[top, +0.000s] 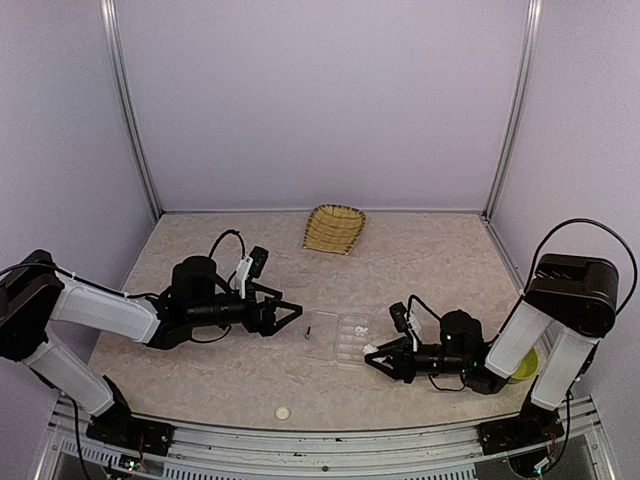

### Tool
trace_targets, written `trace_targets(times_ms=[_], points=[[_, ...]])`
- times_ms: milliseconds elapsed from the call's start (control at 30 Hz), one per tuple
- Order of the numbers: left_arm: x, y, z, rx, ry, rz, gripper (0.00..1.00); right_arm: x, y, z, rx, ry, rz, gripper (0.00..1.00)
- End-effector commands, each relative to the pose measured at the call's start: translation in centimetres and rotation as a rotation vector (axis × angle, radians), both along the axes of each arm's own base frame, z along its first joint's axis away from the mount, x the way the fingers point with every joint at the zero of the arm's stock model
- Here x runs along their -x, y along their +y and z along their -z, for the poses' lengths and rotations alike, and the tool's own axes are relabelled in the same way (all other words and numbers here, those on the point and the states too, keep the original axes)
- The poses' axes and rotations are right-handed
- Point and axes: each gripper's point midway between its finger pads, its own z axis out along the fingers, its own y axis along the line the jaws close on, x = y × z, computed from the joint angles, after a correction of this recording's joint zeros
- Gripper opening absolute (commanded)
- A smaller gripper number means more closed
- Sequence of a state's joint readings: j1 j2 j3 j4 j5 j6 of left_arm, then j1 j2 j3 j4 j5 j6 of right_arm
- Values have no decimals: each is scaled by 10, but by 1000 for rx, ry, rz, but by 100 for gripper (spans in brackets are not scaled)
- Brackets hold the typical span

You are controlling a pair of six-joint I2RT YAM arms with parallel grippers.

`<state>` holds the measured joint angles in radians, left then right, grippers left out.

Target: Sort the pills into containers

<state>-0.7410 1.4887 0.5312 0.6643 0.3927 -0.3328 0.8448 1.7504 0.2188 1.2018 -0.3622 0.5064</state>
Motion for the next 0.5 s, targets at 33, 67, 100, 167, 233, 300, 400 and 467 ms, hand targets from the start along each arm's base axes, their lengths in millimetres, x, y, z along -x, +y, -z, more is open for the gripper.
trace_targets(times_ms=[33, 67, 100, 167, 233, 300, 400, 467], points=[[-1, -2, 1, -1, -6, 12, 99, -9, -1, 5, 20, 8, 29, 13], [-2, -2, 0, 0, -7, 11, 99, -9, -2, 7, 24, 12, 30, 13], [-2, -2, 1, -2, -7, 11, 99, -9, -1, 8, 26, 14, 29, 13], [-2, -2, 2, -4, -4, 10, 99, -9, 0, 9, 30, 20, 26, 13], [-2, -2, 3, -5, -3, 11, 99, -9, 1, 11, 37, 23, 23, 13], [-2, -2, 3, -6, -3, 11, 99, -9, 1, 13, 41, 29, 21, 13], [-2, -2, 3, -7, -4, 11, 99, -9, 2, 15, 48, 35, 17, 13], [-2, -2, 3, -8, -2, 12, 99, -9, 2, 16, 49, 40, 15, 13]])
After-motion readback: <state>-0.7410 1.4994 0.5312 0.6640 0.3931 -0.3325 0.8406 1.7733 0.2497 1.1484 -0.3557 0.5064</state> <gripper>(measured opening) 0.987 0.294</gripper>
